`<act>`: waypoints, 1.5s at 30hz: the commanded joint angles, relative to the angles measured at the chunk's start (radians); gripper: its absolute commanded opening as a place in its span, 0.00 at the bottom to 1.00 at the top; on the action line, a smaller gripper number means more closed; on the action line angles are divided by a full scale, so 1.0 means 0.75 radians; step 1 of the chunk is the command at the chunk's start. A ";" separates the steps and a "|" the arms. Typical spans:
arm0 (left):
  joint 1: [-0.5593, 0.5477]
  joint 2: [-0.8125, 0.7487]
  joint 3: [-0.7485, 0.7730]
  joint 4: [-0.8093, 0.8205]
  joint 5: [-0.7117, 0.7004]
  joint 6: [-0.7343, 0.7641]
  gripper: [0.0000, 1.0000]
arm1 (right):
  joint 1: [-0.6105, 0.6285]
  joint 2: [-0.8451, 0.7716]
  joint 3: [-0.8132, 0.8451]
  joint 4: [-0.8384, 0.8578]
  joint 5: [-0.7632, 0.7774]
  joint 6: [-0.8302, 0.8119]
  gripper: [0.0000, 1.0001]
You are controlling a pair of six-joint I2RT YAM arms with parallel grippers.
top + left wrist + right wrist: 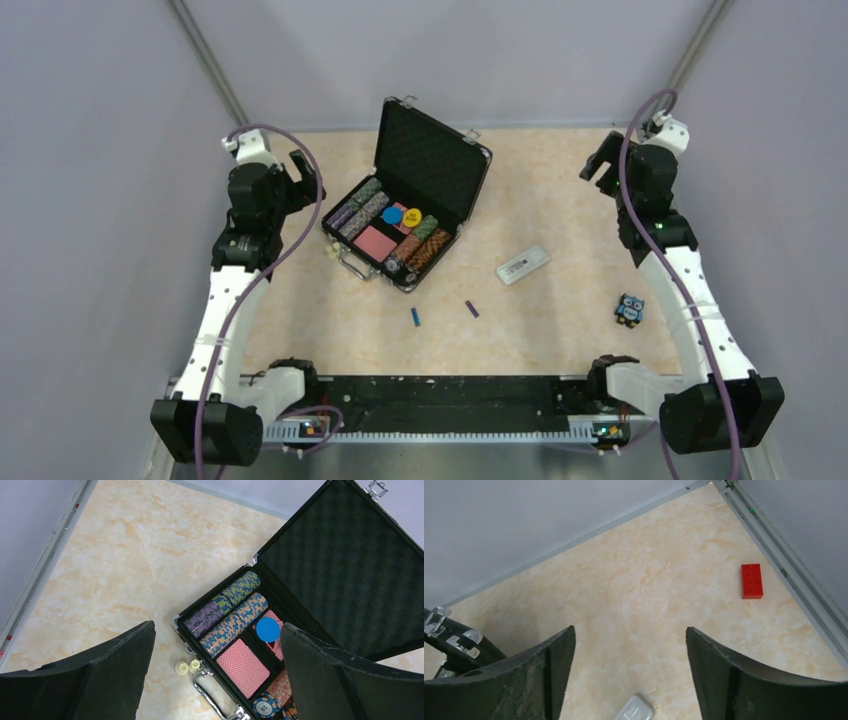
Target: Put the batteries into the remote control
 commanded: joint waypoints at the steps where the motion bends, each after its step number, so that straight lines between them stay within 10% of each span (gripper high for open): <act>1: 0.002 -0.017 0.005 0.088 0.026 -0.050 0.99 | -0.004 0.004 -0.017 0.009 0.045 0.053 0.85; 6: 0.001 -0.016 -0.010 0.090 0.099 -0.093 0.99 | -0.004 0.019 -0.047 -0.010 -0.020 0.090 0.99; 18: 0.013 0.129 0.187 0.030 0.312 -0.074 0.99 | 0.009 0.242 -0.172 -0.121 -0.327 0.464 0.90; 25: 0.012 0.073 -0.015 0.166 0.704 -0.117 0.99 | 0.303 0.392 -0.121 -0.393 0.056 0.730 0.87; 45: 0.012 -0.009 -0.139 0.136 0.632 -0.105 0.99 | 0.466 0.884 0.091 -0.567 0.176 1.053 0.88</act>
